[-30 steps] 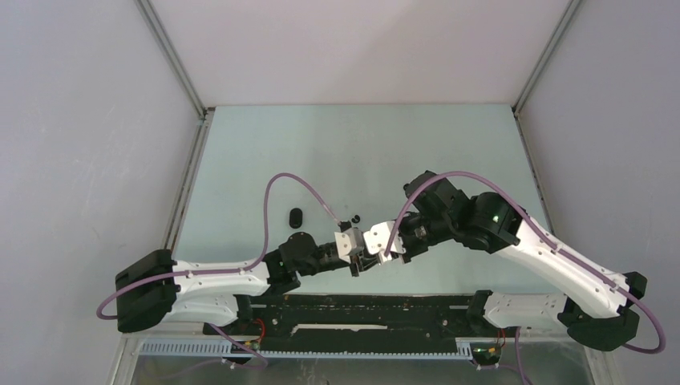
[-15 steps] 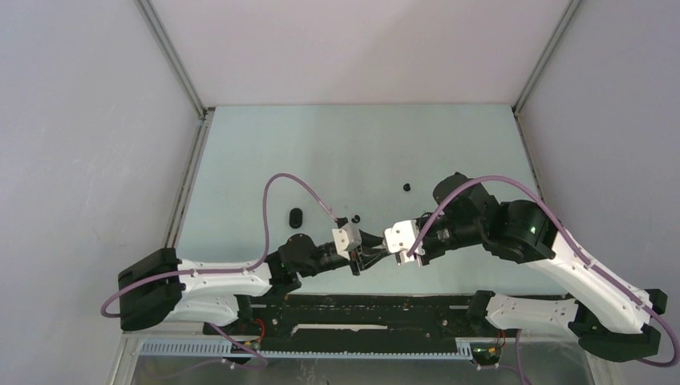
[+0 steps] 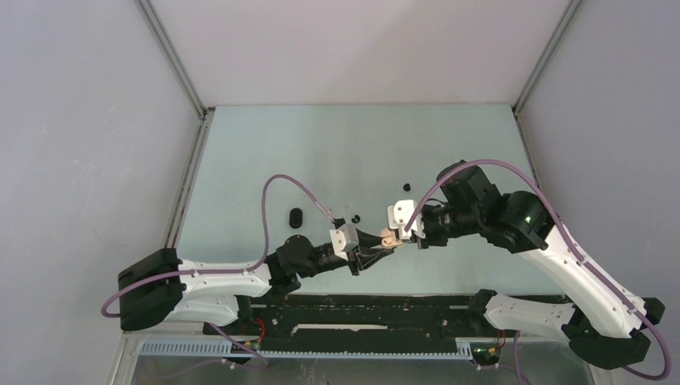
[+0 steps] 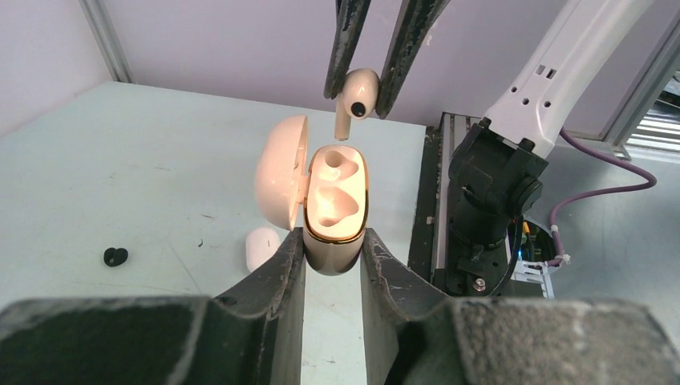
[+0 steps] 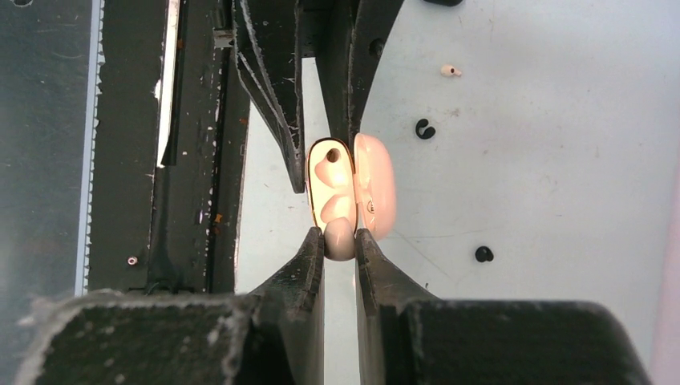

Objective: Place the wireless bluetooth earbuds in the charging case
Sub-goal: Place the earbud in the charging case.

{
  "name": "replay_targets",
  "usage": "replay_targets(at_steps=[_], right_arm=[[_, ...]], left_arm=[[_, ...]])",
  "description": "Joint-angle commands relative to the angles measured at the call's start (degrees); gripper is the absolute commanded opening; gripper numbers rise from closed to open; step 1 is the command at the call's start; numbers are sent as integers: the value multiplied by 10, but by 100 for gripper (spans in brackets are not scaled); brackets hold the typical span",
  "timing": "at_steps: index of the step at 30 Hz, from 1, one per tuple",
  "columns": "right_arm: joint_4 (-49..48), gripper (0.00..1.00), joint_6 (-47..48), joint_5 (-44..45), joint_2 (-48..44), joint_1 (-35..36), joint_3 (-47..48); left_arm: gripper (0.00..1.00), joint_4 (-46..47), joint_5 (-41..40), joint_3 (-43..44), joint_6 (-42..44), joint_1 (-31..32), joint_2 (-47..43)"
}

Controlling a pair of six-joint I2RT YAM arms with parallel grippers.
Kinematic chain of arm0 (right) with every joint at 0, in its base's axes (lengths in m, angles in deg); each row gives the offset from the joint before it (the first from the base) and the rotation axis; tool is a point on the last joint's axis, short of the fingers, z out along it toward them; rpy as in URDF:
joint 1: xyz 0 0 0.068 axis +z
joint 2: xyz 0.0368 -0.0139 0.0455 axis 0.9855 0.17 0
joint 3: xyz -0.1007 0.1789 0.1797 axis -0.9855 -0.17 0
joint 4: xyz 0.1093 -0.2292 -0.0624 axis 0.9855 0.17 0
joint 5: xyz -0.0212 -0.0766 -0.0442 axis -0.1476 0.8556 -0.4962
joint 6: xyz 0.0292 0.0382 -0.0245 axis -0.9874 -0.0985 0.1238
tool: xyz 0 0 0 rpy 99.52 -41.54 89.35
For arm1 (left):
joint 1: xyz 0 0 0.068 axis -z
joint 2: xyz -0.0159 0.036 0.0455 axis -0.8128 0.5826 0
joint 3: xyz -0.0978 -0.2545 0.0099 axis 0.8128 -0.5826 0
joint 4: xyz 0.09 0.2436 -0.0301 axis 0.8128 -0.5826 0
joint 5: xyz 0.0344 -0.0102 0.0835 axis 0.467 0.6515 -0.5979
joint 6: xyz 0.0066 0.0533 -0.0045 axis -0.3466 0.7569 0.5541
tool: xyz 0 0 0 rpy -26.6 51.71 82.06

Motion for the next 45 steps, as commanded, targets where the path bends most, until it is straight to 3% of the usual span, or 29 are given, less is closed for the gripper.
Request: replay_targets(at_steps=[1,27,31,36,45], right_arm=[[-7,0,-16,-31,8,-10,12],[2,1,14,-11,29,-4,-1],[-1,7,18,0,30,9,-11],[-4,27,16,19,27,17,-13],[56,39,-3,37,7,46,79]], left_arm=[[0,37,0,-4,-5,1,-12],[0,47,0,-10,-1,1,-12],[0,49,0,-11,-1,1,-11],[0,44,-2,-10,0,1,-12],[0,30,-8,-6,2,1,-12]])
